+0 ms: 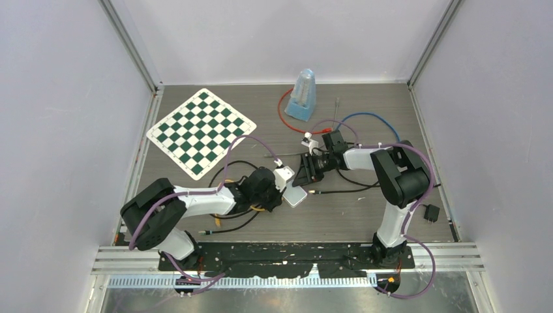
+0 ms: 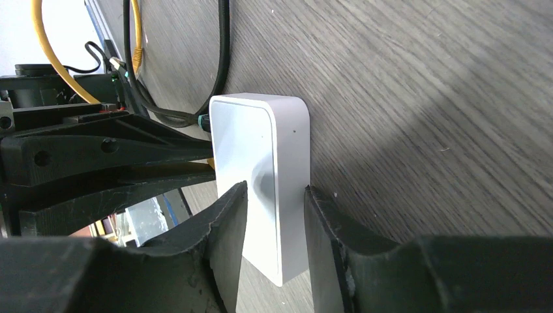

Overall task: Insert the plug into the switch port
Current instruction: Insert the connector into the switch port, then place the switch port at the center of the board.

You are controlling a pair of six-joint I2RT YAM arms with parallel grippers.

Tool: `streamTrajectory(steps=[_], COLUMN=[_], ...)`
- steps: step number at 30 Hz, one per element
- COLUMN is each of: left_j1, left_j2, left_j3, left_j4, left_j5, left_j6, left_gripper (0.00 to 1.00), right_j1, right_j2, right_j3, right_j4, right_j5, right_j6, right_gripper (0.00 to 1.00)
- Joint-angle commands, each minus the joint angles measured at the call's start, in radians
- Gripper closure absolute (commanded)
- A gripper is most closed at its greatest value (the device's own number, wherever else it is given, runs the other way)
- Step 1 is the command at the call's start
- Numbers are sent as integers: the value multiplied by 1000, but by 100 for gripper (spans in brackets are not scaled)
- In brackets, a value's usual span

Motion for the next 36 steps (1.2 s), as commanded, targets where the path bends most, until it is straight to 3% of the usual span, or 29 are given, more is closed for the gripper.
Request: streamTrajectory(steps=[1, 6, 9, 16, 23, 29, 36], left_j1=[-7, -7, -8, -7, -6, 18, -7], left_j2=[14, 4, 3, -11, 0, 2, 87], left_j3=[-13, -18, -5, 15, 123, 200, 312], left_j4=[43, 69, 77, 150, 134, 121, -28], left_j5=[-23, -51, -60, -144, -191, -100, -150], left_j6=[6, -18, -18, -19, 39, 22, 204], left_gripper=[98, 100, 100, 100, 100, 100, 100], right_j1=[17, 49, 82, 135, 176, 213, 242], right_j2=[-17, -50, -54, -33, 8, 10, -8], right_j3=[-33, -109, -170, -291, -347, -350, -336], right_j4=[53, 150, 298, 461, 496, 477, 432], right_j5=[-38, -51, -83, -115, -122, -109, -82], right_j6=[17, 90, 179, 317, 325, 307, 298], right_gripper=[57, 65, 66, 66, 66, 66, 66])
